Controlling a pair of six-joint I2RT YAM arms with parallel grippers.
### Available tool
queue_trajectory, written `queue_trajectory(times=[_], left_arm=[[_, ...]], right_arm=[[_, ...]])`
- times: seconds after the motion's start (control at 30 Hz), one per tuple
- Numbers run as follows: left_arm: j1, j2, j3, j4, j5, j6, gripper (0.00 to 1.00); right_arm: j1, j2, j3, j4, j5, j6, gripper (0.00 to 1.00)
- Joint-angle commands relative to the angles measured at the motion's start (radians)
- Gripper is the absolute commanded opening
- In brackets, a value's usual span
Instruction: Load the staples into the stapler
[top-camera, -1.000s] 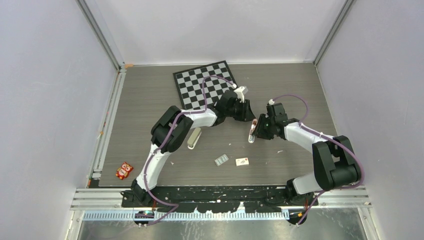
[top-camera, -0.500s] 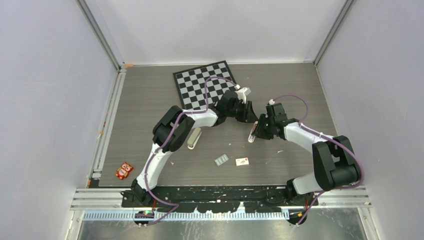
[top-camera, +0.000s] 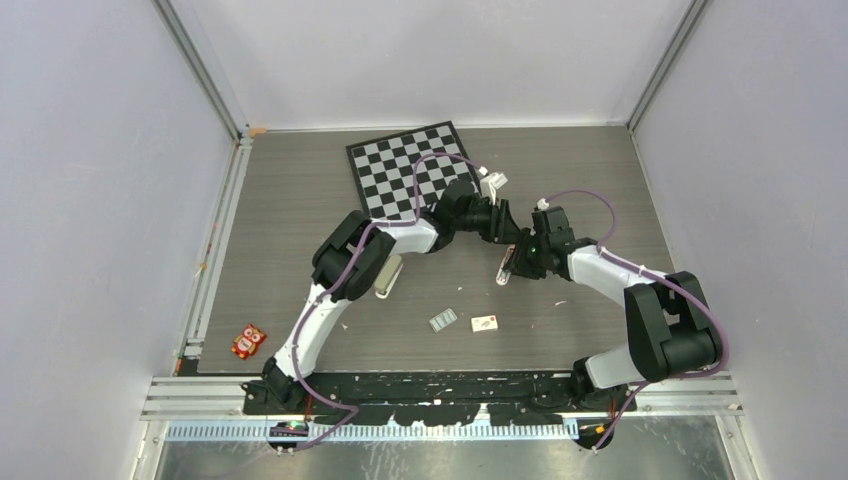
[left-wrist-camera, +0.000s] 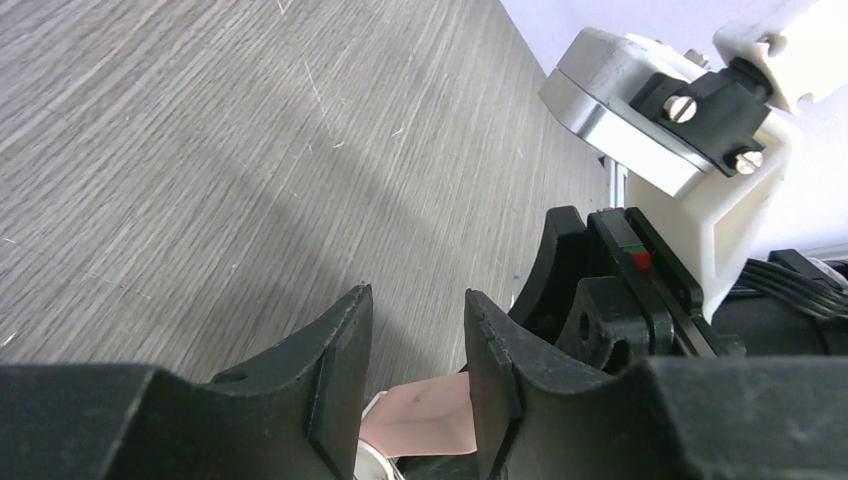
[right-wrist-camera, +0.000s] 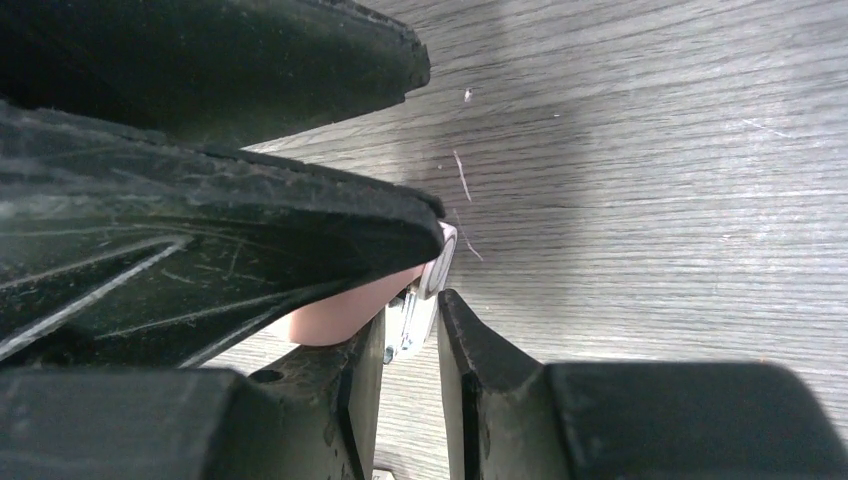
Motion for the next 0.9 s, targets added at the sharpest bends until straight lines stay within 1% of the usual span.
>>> queue_trajectory(times=[0.0,0.23,0.37,0.5,0.63,0.87], left_arm=[[-0.004,0.004,0.006,0.067,0.124,-0.018,0.40],[-0.004,-0.062,-0.064,0.050,0.133,0.037,0.38],[-0.004,-0.088,-0.107,0.057,0.130,0.041,0.36],[-0.004,-0.116,-0.169,0.080,0.108,0.052,0.35],[-0.005,-0.136,-0.196,0.083,0.100,0.061,0.33],[-0.018,-0.166,-0.252,0.088,0.063,0.088,0.32]], right_arm=[[0.005,-0.006,-0.021,-0.004,0.036,-0.002,0.30],[0.003,-0.002,-0.019,-0.010,0.044,-0.001,0.30],[0.003,0.001,-0.015,-0.015,0.048,-0.002,0.30],[0.003,-0.005,-0.017,-0.020,0.055,-0.002,0.30],[0.004,-0.006,-0.015,-0.026,0.058,-0.003,0.30],[0.004,-0.013,-0.013,-0.043,0.072,0.000,0.30]])
